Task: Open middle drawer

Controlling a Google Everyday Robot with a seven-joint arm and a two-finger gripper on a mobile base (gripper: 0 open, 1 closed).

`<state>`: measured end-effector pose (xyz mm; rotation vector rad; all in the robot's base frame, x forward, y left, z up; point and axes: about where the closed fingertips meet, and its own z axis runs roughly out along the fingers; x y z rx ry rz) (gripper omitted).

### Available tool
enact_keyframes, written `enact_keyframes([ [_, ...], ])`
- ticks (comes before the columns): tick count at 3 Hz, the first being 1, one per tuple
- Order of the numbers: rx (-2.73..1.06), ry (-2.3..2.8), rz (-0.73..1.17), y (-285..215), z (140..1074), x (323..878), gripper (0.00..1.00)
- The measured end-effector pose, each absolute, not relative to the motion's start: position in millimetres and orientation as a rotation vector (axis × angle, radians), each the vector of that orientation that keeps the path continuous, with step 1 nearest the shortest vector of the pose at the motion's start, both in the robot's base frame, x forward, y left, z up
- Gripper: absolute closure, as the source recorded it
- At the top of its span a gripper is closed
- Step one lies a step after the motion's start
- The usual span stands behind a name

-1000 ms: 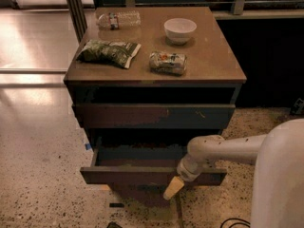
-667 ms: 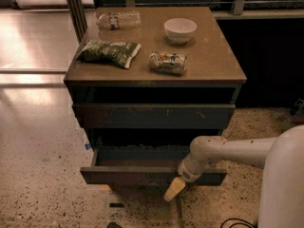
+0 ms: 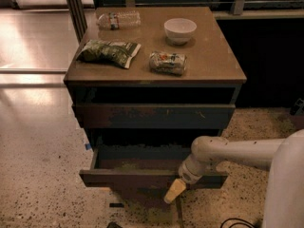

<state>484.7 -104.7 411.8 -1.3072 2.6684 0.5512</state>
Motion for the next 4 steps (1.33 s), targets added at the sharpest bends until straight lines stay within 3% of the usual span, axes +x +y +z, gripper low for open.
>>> enact_keyframes([
  [4,-1.337,2.677,0.635,-103,417,453,0.00],
])
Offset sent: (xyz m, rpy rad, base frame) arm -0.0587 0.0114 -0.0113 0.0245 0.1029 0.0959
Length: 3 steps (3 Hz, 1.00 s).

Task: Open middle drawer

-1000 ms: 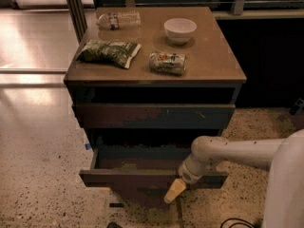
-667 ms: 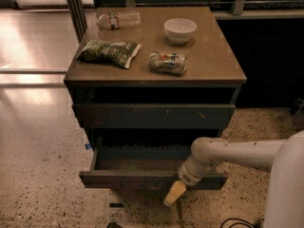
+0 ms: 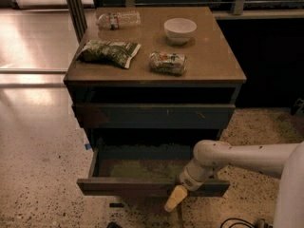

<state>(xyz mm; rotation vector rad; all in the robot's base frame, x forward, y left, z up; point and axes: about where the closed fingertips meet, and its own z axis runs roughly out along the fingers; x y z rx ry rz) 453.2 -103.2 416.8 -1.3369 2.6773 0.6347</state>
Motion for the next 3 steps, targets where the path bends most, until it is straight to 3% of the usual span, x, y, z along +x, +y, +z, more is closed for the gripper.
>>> enact_keyframes([
  [3,-1.371,2.677,0.680,-101.0,415.8,445.3,0.00],
])
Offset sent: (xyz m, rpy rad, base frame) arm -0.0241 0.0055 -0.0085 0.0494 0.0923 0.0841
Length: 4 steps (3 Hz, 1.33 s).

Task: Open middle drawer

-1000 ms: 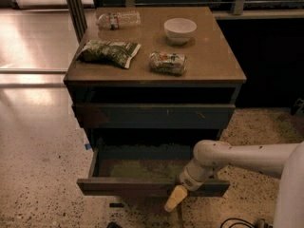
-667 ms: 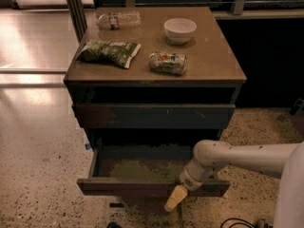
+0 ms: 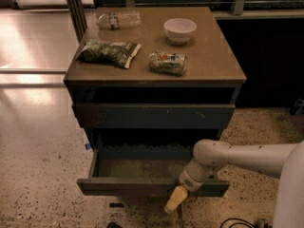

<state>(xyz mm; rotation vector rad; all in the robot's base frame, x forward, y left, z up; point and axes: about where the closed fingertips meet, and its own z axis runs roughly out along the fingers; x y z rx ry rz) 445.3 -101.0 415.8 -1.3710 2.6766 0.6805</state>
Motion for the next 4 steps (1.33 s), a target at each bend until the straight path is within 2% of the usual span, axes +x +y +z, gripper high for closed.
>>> enact_keyframes([
  [4,-1.438,2.696,0.775,-110,427,394,0.00],
])
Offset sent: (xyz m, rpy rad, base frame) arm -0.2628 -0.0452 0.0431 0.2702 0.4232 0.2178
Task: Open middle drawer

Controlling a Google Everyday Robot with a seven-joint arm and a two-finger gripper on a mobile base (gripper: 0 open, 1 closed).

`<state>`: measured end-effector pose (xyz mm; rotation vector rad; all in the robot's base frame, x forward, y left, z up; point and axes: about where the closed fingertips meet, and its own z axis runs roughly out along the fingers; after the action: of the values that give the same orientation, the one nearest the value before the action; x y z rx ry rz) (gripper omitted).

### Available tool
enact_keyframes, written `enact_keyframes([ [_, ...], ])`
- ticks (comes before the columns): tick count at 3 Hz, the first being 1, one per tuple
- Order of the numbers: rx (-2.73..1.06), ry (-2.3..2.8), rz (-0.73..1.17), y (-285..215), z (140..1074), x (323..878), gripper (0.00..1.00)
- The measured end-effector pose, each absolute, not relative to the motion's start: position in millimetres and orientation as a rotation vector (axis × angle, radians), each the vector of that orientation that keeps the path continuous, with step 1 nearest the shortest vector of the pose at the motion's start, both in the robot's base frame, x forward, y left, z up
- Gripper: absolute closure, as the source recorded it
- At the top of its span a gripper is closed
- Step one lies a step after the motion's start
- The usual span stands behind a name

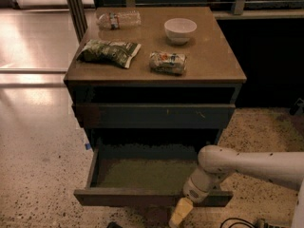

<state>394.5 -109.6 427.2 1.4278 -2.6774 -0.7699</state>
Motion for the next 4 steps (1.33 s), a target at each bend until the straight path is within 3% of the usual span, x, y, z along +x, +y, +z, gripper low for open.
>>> enact_keyframes([
  [3,1.368,-2.561,-0.939,-124,448,323,0.00],
  [4,1.368,-2.560,-0.940,-124,448,323,0.00],
])
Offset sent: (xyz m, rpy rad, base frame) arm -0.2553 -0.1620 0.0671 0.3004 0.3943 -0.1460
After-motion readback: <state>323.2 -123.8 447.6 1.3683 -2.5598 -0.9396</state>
